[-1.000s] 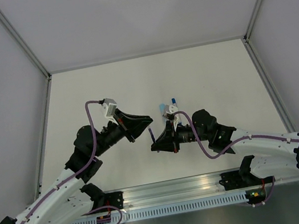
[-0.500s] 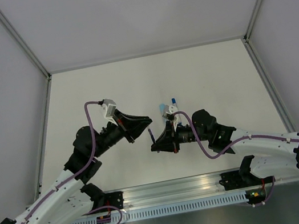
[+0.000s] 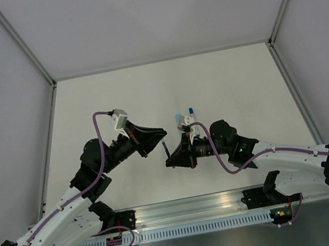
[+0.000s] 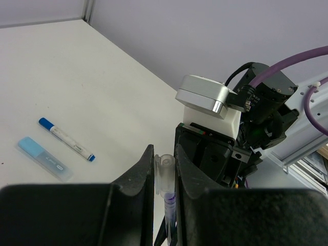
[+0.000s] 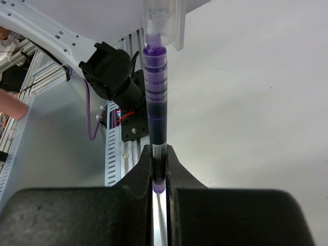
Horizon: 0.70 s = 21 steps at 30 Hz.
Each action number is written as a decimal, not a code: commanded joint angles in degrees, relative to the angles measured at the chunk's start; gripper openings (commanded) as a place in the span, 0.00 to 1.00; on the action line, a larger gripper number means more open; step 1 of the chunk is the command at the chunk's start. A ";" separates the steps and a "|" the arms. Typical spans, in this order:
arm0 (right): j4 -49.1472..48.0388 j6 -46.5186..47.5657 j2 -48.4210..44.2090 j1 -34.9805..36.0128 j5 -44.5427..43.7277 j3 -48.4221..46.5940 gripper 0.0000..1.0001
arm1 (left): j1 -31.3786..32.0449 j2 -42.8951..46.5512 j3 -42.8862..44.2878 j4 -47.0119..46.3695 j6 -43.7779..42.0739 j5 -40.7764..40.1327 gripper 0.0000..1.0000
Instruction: Insert the pens into the pen caps
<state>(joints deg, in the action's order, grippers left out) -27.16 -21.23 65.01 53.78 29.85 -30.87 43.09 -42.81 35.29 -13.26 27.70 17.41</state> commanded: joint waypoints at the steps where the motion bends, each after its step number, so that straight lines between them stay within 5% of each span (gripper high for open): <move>1: 0.00 -0.12 0.81 0.27 0.56 -2.35 0.00 | 0.15 0.27 2.68 -1.60 -1.07 -0.71 0.02; 21: 0.71 0.32 0.99 0.98 0.04 -2.70 0.00 | 0.15 0.44 4.26 -1.16 -2.91 0.95 0.02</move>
<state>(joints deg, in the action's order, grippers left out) -26.52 -21.21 65.76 54.15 29.65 -32.03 43.11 -43.79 36.82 -12.03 27.57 16.71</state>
